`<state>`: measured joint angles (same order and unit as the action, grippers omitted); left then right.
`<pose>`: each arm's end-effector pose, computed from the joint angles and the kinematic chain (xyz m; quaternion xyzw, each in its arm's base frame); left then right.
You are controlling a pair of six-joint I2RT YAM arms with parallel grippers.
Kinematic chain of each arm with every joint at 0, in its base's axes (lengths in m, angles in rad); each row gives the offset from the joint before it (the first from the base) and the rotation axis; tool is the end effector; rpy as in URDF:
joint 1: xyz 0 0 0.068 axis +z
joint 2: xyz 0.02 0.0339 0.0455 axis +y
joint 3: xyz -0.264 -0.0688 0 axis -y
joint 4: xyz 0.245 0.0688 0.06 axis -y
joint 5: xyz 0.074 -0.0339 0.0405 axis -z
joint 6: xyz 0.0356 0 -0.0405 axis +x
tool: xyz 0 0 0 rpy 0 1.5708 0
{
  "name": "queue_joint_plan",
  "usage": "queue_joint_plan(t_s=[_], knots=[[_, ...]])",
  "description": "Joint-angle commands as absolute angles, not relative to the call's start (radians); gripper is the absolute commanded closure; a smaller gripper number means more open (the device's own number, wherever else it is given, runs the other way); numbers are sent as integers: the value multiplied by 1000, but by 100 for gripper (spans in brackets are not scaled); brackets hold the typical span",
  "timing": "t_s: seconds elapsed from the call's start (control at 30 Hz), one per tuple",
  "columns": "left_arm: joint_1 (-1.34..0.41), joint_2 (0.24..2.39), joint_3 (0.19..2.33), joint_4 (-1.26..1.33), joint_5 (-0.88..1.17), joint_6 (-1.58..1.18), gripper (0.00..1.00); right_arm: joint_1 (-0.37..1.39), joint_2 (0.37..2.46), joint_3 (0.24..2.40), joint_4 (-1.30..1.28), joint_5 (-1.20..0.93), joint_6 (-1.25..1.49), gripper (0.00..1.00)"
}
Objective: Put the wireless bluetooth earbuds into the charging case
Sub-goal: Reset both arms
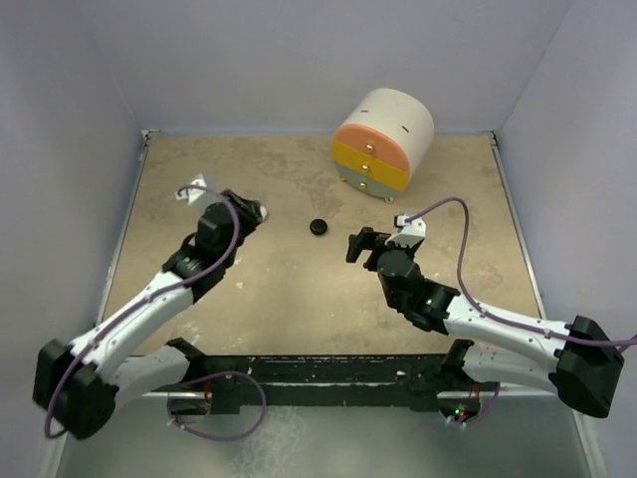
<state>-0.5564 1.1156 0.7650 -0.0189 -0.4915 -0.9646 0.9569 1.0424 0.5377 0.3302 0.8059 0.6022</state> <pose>0.2236 -0.1193 0.2848 -0.2968 0.7557 -0.2325 0.5355 0.1521 0.1712 0.2584 0.1238 0.7381 0.2020 0.6317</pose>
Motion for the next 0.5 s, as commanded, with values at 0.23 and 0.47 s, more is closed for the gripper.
queue_joint_plan(t_s=[0.23,0.47], knots=[[-548,606,630,-420,-633,-916,61,933,900,542,225,883,706,0],[-548,459,589,-464,-659,-922,34,933,864,513,206,876,728,0]])
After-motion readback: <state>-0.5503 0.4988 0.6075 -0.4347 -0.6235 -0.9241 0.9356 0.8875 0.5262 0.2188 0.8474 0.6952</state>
